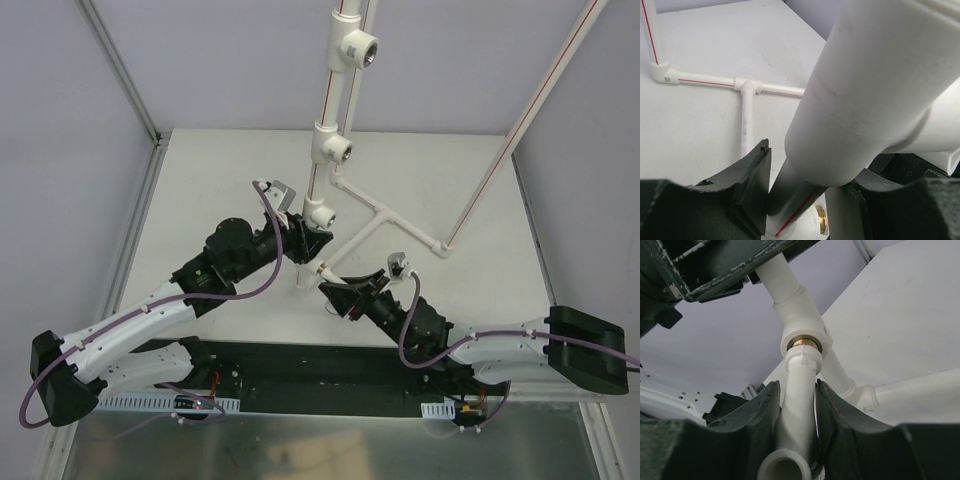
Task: Install the water faucets
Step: Install the water faucet onto the adaptor.
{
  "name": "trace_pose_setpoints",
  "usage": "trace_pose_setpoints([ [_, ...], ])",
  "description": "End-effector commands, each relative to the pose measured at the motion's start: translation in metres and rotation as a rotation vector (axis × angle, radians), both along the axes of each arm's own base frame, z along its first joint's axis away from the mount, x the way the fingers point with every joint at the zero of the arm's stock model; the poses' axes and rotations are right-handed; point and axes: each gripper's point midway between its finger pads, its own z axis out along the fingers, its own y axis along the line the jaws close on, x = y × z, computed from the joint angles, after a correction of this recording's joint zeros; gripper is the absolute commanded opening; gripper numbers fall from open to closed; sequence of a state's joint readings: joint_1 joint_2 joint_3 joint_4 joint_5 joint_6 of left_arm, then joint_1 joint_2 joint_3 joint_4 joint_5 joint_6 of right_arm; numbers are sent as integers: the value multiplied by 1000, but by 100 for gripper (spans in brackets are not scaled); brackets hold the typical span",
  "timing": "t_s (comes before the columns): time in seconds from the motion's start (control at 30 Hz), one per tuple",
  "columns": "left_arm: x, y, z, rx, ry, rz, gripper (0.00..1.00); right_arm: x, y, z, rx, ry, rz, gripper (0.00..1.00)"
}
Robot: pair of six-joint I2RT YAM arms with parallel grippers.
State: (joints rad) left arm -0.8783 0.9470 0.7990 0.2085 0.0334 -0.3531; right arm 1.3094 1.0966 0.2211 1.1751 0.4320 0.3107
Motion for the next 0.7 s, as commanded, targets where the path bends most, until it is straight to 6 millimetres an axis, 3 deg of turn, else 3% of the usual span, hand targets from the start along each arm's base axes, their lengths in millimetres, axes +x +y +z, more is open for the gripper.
trace_pose_setpoints([
  [0.0,-52,-33,29,-241,218,-188,0,1,6,-15,65,163,7,0],
  [0.67,-60,-33,26,-204,221,-213,0,-11,20,1,462,648,118,0],
])
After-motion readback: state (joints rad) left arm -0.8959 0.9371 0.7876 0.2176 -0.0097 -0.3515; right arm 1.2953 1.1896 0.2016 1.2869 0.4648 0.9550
